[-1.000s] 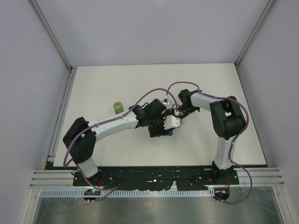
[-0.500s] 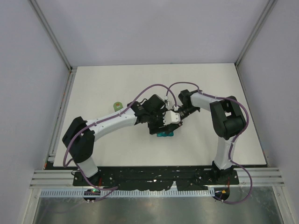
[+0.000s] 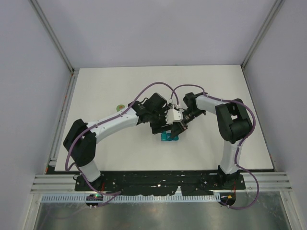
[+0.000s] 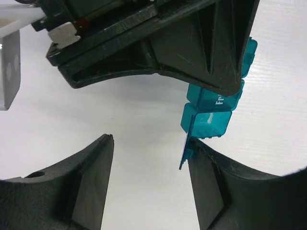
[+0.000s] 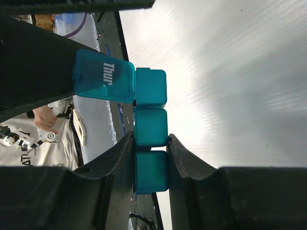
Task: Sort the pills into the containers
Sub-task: Open the pill container at the center of the board.
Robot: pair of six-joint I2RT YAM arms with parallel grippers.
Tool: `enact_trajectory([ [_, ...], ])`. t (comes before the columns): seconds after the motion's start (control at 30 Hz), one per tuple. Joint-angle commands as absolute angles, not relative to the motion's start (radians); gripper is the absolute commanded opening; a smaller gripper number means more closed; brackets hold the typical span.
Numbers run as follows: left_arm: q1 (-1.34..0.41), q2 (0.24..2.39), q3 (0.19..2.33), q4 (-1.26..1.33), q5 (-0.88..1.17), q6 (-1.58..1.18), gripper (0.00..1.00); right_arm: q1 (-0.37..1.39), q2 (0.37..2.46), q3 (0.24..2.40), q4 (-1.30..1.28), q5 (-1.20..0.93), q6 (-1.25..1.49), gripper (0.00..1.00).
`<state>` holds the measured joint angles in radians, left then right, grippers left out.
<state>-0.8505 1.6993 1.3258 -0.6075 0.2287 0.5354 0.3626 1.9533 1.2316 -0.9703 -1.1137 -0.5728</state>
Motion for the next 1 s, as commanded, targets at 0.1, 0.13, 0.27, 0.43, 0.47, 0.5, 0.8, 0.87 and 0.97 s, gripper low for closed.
enact_trajectory([
  [0.1,-0.824,1.720,1.394,-0.588,0.278,0.525,0.65,0.362,1.939,1.246,-0.988,-1.135,-0.595,0.06],
  [0.13,-0.822,1.721,1.397,-0.586,0.279,0.520,0.65,0.364,1.940,1.246,-0.988,-1.137,-0.595,0.06],
  [0.27,-0.815,1.736,1.401,-0.575,0.281,0.509,0.65,0.364,1.939,1.244,-0.986,-1.135,-0.598,0.06],
  [0.43,-0.811,1.749,1.384,-0.546,0.262,0.500,0.65,0.364,1.939,1.244,-0.989,-1.138,-0.600,0.06],
  [0.47,-0.810,1.749,1.382,-0.535,0.261,0.499,0.65,0.362,1.937,1.243,-0.989,-1.138,-0.600,0.06],
  [0.5,-0.810,1.749,1.378,-0.531,0.258,0.496,0.65,0.364,1.937,1.241,-0.986,-1.137,-0.600,0.06],
  [0.8,-0.804,1.749,1.359,-0.509,0.258,0.489,0.65,0.362,1.939,1.243,-0.986,-1.137,-0.600,0.06],
  [0.87,-0.799,1.738,1.348,-0.503,0.258,0.489,0.65,0.357,1.942,1.243,-0.976,-1.131,-0.585,0.06],
  [0.97,-0.790,1.717,1.330,-0.505,0.264,0.485,0.65,0.345,1.936,1.235,-0.924,-1.114,-0.529,0.06],
])
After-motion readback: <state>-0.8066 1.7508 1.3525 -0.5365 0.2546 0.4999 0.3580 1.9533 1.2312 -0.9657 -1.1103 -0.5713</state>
